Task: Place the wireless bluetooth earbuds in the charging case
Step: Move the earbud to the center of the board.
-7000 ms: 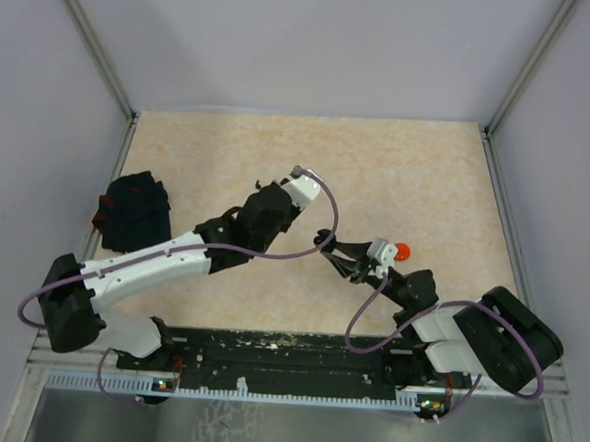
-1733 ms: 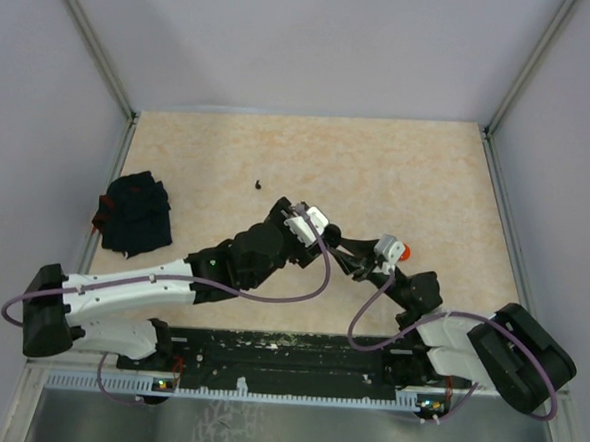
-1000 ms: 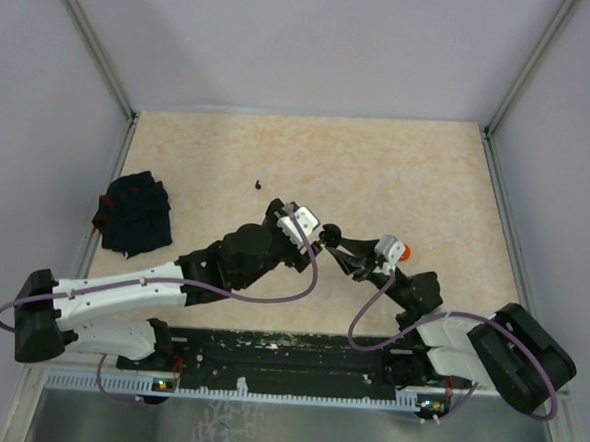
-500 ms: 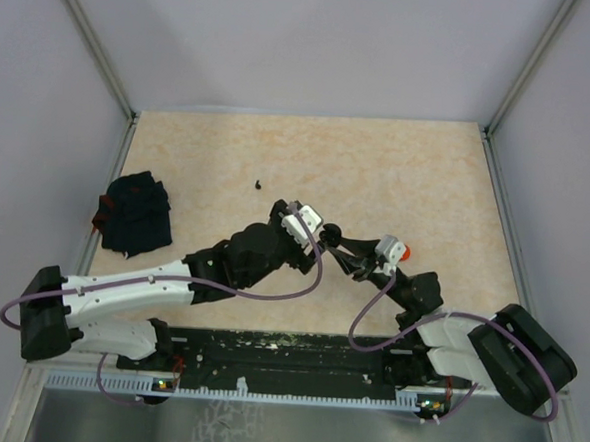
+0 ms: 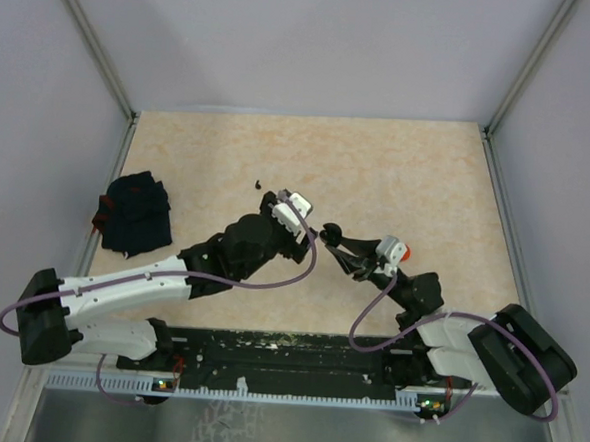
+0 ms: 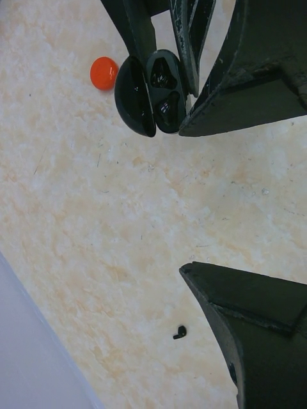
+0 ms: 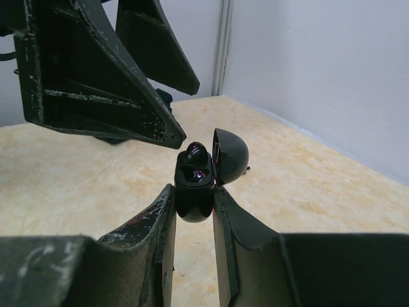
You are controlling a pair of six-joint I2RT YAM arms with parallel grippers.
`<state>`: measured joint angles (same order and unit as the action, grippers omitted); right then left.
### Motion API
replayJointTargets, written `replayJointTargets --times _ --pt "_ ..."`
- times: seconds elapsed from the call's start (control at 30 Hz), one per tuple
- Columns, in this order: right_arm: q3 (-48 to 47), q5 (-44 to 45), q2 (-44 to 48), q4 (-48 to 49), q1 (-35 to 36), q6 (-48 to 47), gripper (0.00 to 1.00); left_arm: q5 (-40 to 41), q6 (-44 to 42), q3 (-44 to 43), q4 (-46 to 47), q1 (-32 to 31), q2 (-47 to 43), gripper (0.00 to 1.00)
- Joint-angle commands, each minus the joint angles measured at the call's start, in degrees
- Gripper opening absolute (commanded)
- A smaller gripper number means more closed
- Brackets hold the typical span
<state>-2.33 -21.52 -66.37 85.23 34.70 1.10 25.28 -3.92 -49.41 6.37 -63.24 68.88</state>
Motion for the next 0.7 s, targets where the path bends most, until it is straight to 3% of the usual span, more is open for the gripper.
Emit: replayJointTargets --times 0.0,0.3,0.67 --pt "-0.92 -0.72 0.73 5.37 0.04 0.3 0.0 -0.59 1.25 0.79 0.0 0.99 -1.68 0.84" --pt "-0.75 0.68 0.45 5.13 0.02 0.3 0.0 -4.69 6.65 2.05 -2.76 10.37 -2.36 0.84" --pt "-0.66 1.64 0.07 4.88 0.02 -0.3 0.0 -12.58 13.55 -0.49 -5.74 29.06 8.45 0.79"
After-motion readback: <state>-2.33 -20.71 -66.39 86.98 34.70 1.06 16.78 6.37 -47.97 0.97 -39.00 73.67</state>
